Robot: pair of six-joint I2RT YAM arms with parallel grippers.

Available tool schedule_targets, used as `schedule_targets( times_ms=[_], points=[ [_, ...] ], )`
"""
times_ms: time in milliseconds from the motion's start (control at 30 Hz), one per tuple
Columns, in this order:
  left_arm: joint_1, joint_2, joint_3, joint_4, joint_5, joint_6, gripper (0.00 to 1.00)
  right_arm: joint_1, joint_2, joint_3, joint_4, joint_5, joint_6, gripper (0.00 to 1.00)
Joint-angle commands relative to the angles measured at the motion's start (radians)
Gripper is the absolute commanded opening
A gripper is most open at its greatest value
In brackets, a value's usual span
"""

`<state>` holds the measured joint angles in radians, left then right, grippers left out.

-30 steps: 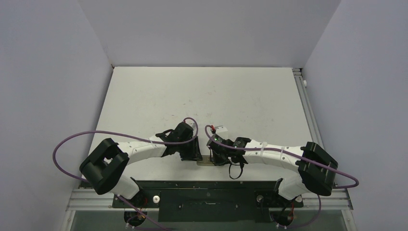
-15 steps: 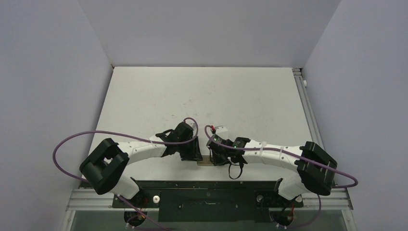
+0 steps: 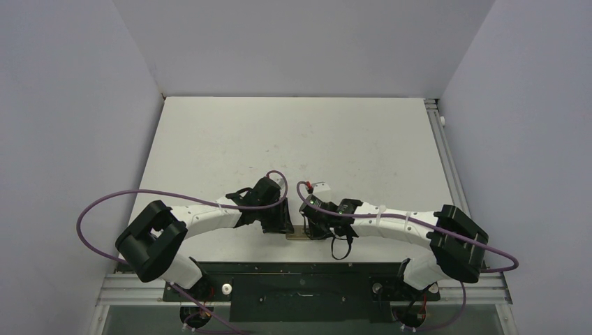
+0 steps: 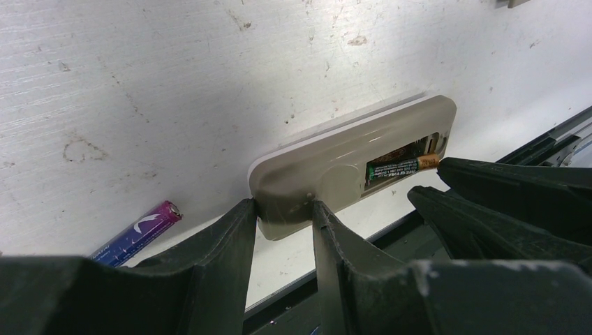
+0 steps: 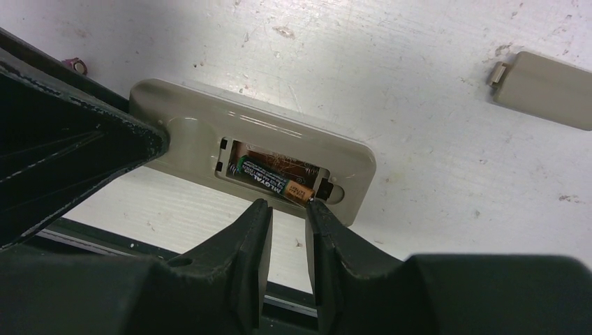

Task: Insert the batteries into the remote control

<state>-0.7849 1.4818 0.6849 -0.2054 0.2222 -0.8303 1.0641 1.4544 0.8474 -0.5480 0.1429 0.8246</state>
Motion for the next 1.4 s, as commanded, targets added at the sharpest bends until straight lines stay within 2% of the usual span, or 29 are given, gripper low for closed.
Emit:
schedule_targets(
  times_ms=[0,1367],
  points=[
    [-0.008,-0.011,-0.003,0.029,0.025,-0.003,0.32,0.008,-0.008,0.048,-0.013,0.051,0.012,0.26],
    [-0.008,-0.013,-0.007,0.029,0.023,0.000,0.31,0.008,0.019,0.039,0.012,0.051,0.034,0.22]
  ],
)
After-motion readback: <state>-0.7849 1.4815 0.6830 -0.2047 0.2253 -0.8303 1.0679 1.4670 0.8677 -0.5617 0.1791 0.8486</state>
